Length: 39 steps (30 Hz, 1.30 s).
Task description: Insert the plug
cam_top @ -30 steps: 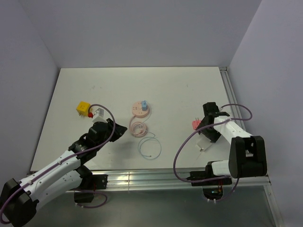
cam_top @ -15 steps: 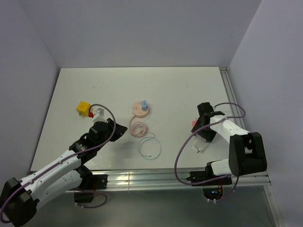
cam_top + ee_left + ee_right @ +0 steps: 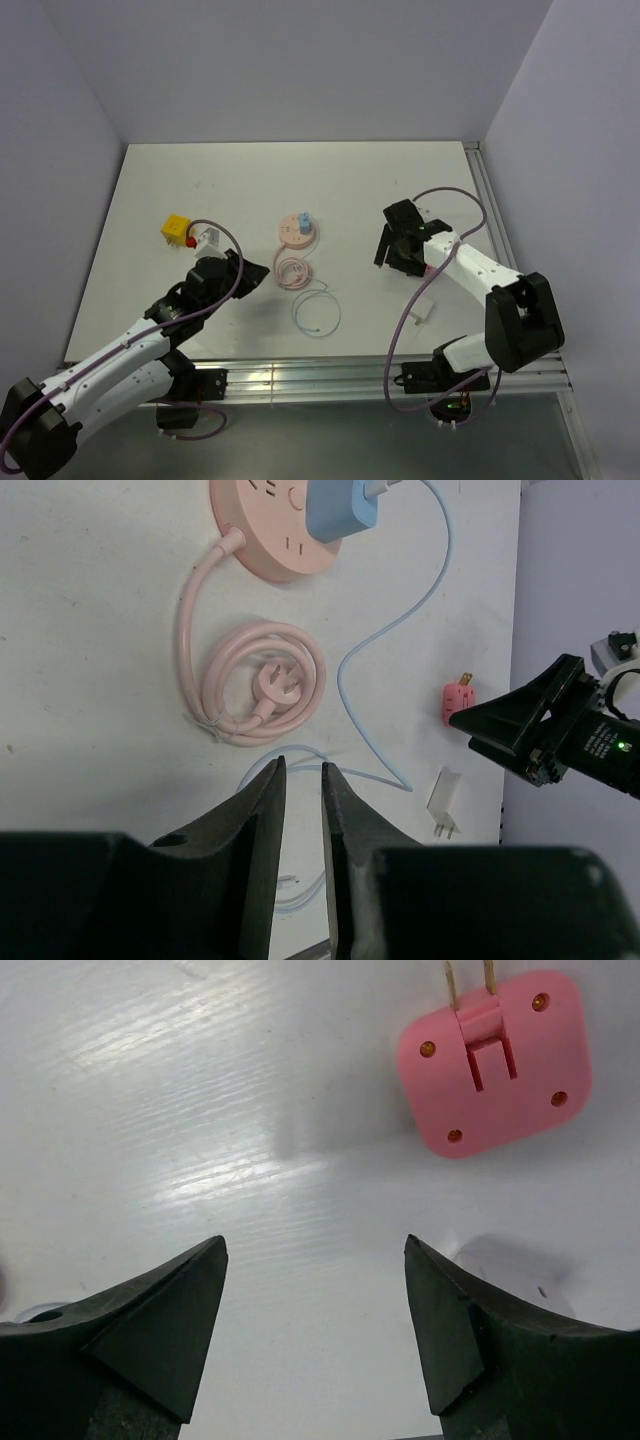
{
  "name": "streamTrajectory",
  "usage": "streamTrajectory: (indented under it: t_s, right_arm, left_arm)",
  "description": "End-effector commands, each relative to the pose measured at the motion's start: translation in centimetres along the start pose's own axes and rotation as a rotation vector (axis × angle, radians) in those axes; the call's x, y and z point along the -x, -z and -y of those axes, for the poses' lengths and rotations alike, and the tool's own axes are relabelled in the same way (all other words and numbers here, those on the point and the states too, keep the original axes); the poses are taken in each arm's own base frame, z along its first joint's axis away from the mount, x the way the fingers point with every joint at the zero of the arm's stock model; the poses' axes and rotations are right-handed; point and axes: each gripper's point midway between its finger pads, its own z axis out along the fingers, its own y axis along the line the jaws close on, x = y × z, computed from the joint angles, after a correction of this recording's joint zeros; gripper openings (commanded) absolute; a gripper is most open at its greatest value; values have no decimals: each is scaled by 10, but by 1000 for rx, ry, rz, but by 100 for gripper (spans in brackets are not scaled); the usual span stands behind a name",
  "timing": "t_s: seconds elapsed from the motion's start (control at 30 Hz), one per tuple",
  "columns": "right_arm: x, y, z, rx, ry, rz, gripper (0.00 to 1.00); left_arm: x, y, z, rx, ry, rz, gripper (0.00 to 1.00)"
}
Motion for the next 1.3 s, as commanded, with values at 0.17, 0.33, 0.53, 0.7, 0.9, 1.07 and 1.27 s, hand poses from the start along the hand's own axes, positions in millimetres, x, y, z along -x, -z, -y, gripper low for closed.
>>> streamTrajectory:
  t_s: [0.17,0.33,0.53,0.7,0.9,1.07,1.27]
  right_arm:
    - [-4,23,52,-208,-76,84,87]
    - [-27,19,73,-245,-162,47,91]
    - [-32,19,78,-282,-195,29,93]
    - [-43,9,79,-280,-217,-7,90]
    - [-57,-2,83,-278,-240,-38,86]
    - [-54,-7,78,-249,-239,-35,81]
    - [-51,-12,67,-197,-243,-29,76]
  left_arm:
    - [11,9,13,-60,17,37,27]
    - [9,8,15,-68,12,26,27]
    - [7,9,13,-60,6,22,27]
    - [12,14,13,-67,9,43,27]
    - [13,15,15,-71,10,43,27]
    - [8,11,17,-78,13,23,27]
    - [6,11,15,-66,16,11,27]
